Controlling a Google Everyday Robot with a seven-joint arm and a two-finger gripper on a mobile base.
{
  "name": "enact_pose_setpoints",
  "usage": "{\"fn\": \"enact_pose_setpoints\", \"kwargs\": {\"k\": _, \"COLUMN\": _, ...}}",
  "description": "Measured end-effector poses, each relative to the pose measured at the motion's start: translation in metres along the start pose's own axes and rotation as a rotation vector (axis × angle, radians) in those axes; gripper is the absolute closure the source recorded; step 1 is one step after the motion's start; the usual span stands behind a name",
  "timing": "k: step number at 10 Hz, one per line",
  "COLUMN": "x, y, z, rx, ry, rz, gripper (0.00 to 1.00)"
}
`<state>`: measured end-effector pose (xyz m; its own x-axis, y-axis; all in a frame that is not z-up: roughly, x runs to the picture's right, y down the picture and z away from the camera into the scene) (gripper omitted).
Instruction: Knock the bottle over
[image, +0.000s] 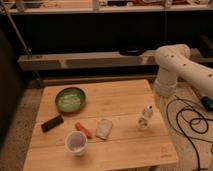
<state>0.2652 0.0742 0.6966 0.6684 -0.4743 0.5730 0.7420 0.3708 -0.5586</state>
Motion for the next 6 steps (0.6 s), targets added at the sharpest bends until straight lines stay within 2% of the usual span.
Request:
{"fn": "enact_pose_setpoints", "kwargs": {"k": 3, "x": -0.011, "y": -0.033, "z": -0.004, "rx": -0.031, "ry": 0.011, "rz": -0.064, "gripper": 1.00}}
{"fn": "enact_pose_setpoints", "kwargs": {"k": 6, "x": -0.027, "y": -0.042, "z": -0.001, "rx": -0.036, "ry": 0.013, "rz": -0.103, "gripper": 1.00}}
